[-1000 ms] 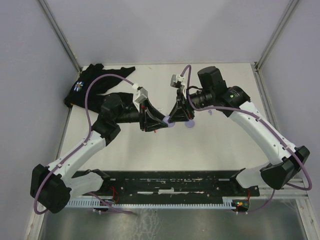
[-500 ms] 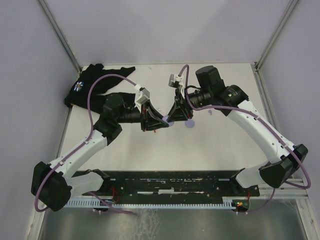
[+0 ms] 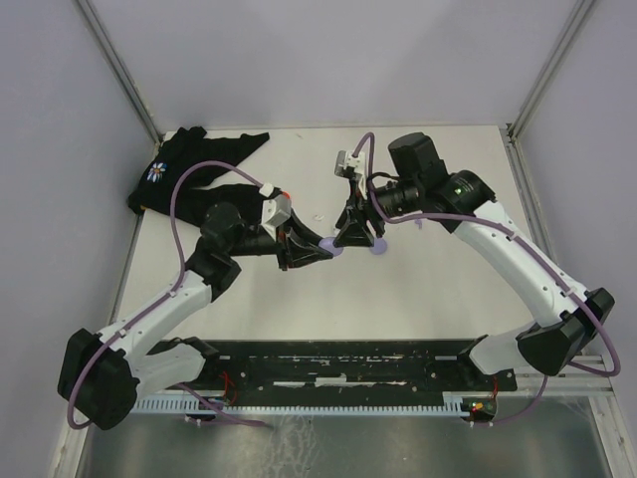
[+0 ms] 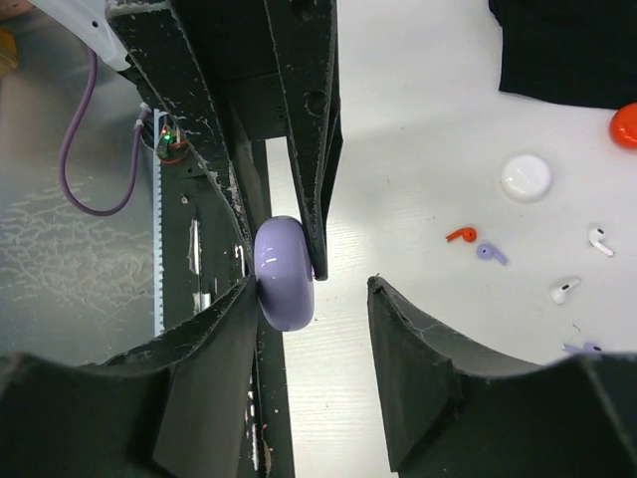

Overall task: Insert the wireless bluetooth earbuds into the charging case
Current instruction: Open the charging case.

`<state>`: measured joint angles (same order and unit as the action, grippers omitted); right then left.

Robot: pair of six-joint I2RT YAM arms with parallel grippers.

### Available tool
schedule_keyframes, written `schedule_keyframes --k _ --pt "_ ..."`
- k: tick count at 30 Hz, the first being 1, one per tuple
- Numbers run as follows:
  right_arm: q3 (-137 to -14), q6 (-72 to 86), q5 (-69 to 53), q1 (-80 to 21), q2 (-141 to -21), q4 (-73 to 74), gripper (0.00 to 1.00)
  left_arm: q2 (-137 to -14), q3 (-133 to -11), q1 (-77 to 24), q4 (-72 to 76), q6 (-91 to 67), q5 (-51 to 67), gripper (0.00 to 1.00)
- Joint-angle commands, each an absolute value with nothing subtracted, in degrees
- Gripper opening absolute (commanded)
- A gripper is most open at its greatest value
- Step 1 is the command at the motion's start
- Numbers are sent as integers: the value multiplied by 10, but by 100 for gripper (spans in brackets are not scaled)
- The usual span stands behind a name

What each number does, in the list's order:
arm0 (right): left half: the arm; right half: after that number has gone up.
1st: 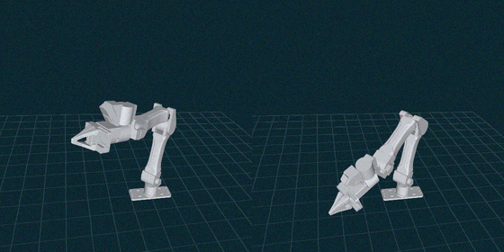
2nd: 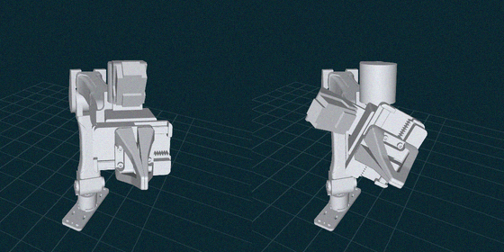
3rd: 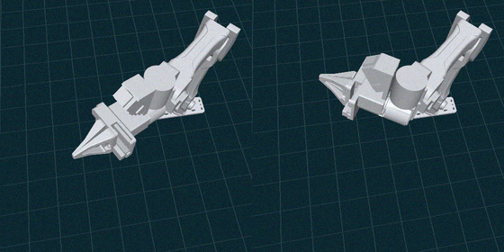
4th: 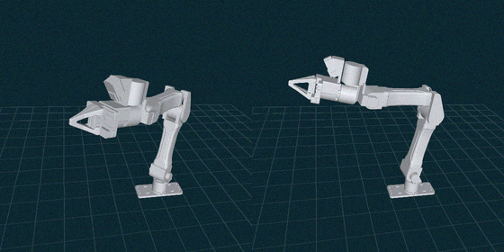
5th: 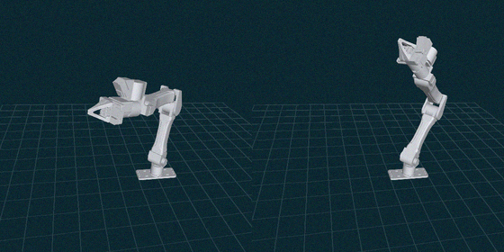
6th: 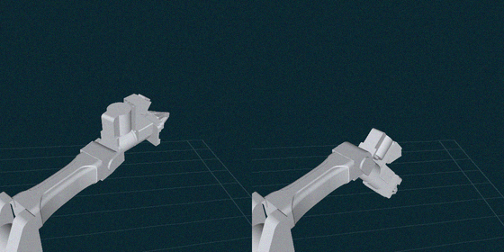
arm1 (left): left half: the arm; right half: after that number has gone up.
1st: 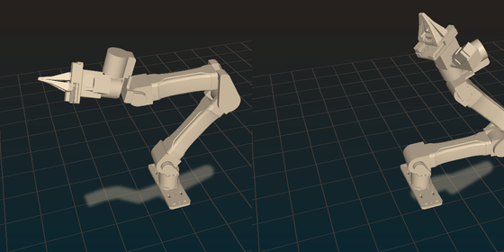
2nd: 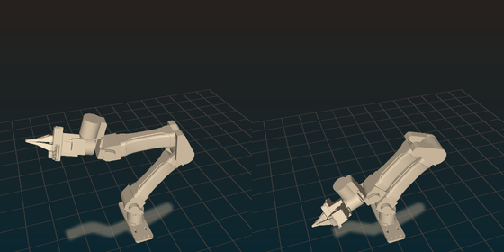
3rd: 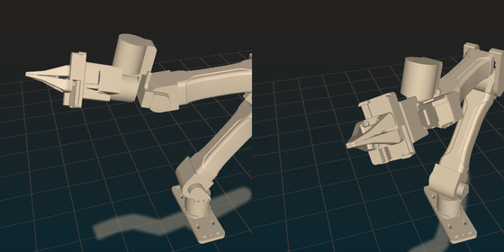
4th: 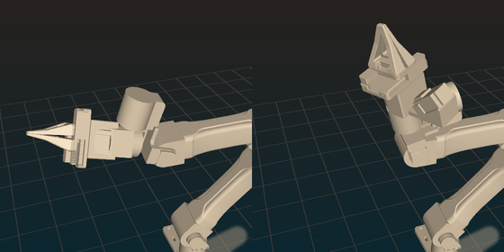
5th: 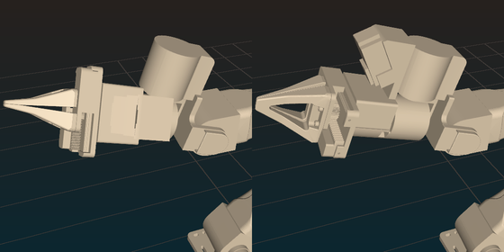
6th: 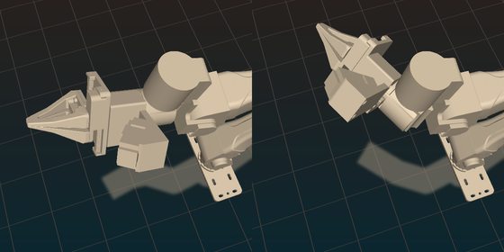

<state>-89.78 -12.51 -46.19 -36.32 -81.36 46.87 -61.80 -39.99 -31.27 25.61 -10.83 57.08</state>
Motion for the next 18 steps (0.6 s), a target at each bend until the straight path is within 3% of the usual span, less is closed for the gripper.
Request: schedule_keyframes --k 1,8,18 --pt "-900 -144 -447 -362 -797 464 56 -598 -396 -315 303 -59 569 3" --pt "-886 -152 -465 -367 -797 459 62 -597 -391 -315 304 -52 548 3" --pt "-883 -147 -432 -373 -808 434 63 -592 -379 -315 312 -40 565 3"
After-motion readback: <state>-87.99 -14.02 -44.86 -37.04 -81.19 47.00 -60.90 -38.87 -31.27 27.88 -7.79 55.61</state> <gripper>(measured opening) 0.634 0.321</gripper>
